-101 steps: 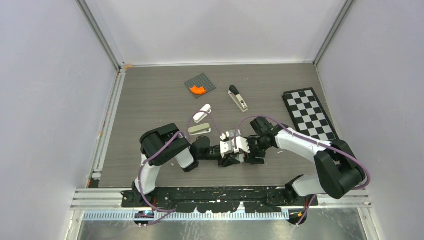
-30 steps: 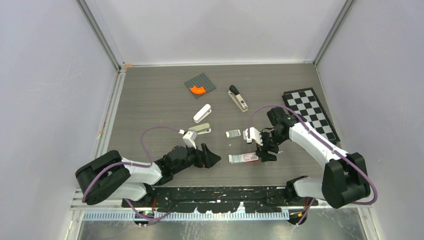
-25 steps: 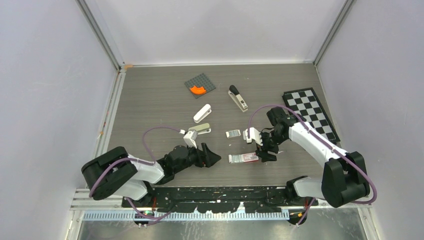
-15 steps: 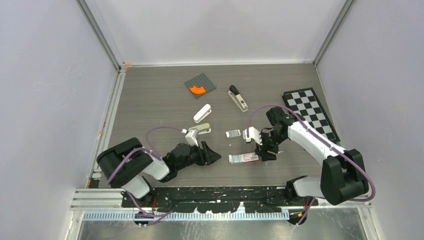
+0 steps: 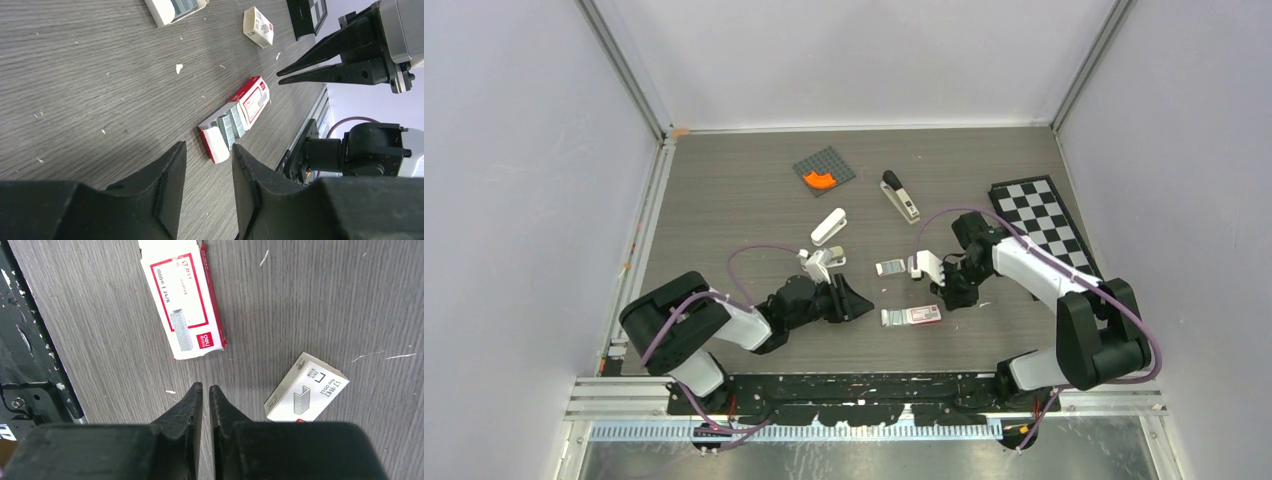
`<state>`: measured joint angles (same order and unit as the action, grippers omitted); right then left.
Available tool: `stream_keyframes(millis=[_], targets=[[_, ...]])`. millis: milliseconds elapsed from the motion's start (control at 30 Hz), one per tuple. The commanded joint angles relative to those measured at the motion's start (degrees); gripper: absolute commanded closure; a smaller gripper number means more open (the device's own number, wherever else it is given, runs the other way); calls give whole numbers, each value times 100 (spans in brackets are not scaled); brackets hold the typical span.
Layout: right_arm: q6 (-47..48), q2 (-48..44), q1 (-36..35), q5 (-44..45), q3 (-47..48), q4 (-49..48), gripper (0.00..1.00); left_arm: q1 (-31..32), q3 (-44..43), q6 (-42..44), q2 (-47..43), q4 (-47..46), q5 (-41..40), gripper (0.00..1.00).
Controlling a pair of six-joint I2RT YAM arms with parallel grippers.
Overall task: Unload the staples from the stapler
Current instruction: Close the staple box at the center of the board.
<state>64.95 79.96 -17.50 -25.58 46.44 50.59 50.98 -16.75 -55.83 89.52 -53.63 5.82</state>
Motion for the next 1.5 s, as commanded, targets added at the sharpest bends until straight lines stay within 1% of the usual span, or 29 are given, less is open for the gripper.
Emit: stream_keyframes(millis=[0, 67, 167, 267, 767, 1133, 1467], targets=[[-62, 127, 18, 39, 135, -94, 87, 44, -214, -137, 172, 45, 205, 62], [-66, 233, 10, 54, 168, -57, 91, 113, -301, -155, 306, 44, 240, 63], [-61, 337, 6, 75, 182, -35, 92, 169, -440, -177, 533, 45, 316, 70], [-62, 353, 5, 68, 177, -39, 92, 192, -503, -227, 714, -67, 373, 72], [-117, 477, -105, 72, 130, -133, 92, 279, -595, -418, 1268, -536, 518, 76], [-192, 560, -227, 73, 116, -200, 92, 349, -666, -424, 1361, -535, 533, 81], [-235, 590, -331, 56, 114, -213, 92, 402, -700, -436, 1393, -535, 523, 83]])
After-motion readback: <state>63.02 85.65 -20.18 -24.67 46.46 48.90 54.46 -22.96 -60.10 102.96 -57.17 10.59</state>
